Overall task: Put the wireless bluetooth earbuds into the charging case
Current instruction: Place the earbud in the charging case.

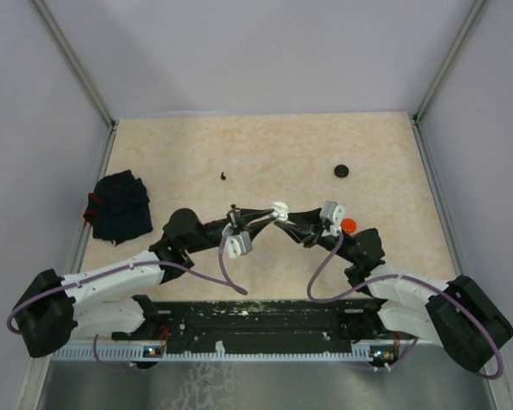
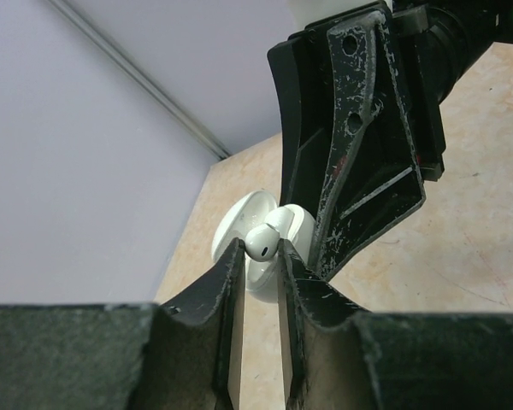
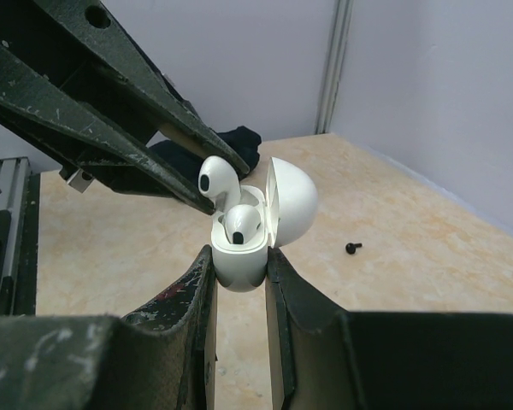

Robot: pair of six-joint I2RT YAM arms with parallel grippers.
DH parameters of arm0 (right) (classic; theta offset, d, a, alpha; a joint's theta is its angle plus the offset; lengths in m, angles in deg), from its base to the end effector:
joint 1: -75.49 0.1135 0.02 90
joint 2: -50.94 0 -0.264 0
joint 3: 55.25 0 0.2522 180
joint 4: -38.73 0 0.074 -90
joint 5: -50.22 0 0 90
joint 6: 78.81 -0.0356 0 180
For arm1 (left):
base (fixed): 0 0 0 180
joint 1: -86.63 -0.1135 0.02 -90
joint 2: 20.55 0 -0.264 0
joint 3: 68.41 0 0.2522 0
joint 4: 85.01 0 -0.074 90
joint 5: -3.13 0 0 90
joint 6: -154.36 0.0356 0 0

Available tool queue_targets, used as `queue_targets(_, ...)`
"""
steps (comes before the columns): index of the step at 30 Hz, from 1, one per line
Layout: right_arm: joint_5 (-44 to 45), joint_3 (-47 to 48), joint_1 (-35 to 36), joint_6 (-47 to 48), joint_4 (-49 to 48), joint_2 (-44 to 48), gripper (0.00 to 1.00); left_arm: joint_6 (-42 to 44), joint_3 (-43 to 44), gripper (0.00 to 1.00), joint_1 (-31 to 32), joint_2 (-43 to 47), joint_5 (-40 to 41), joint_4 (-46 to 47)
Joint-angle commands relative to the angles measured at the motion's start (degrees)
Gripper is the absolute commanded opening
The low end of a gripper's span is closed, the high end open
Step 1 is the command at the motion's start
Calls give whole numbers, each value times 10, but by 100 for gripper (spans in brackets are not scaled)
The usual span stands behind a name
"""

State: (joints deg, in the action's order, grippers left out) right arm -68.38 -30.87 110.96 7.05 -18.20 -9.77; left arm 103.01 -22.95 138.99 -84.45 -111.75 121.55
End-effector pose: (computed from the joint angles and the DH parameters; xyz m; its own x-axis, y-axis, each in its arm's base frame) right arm 0.1469 0.1256 0.2314 0.2227 0.2365 -0.9458 -0.8928 0.4391 -0.1004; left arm 0.1398 -0.2058 0.2858 0.6749 0.0527 -0.7360 0.7058 0.2450 0.6647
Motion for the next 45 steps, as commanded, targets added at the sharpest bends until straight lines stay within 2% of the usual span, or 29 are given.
queue_targets(1, 16, 16, 2, 2, -50, 17, 0, -2, 7, 26, 1, 1, -14, -37)
queue_targets(10, 13, 18, 2, 2, -50, 13, 0, -13, 25, 29, 1, -12, 4, -51)
queue_targets(14, 12, 18, 2, 3, -50, 10, 0, -23, 28, 35, 2, -13, 20, -52)
queue_targets(16, 14, 17, 2, 2, -50, 9, 0, -34, 28, 42, 1, -11, 27, -52)
queue_targets(21, 20, 17, 2, 6, -50, 7, 0, -92, 31, 58, 2, 1, 58, -56)
queue_targets(29, 23, 15, 2, 6, -52, -1, 0, -239, 44, 72, 2, 10, 129, -66)
queue_targets(35, 27, 13, 2, 7, -57, -7, 0, -328, 59, 81, 5, 16, 145, -77)
queue_targets(45, 34, 8, 2, 7, -63, -8, 0, -347, 79, 85, 6, -2, 172, -91)
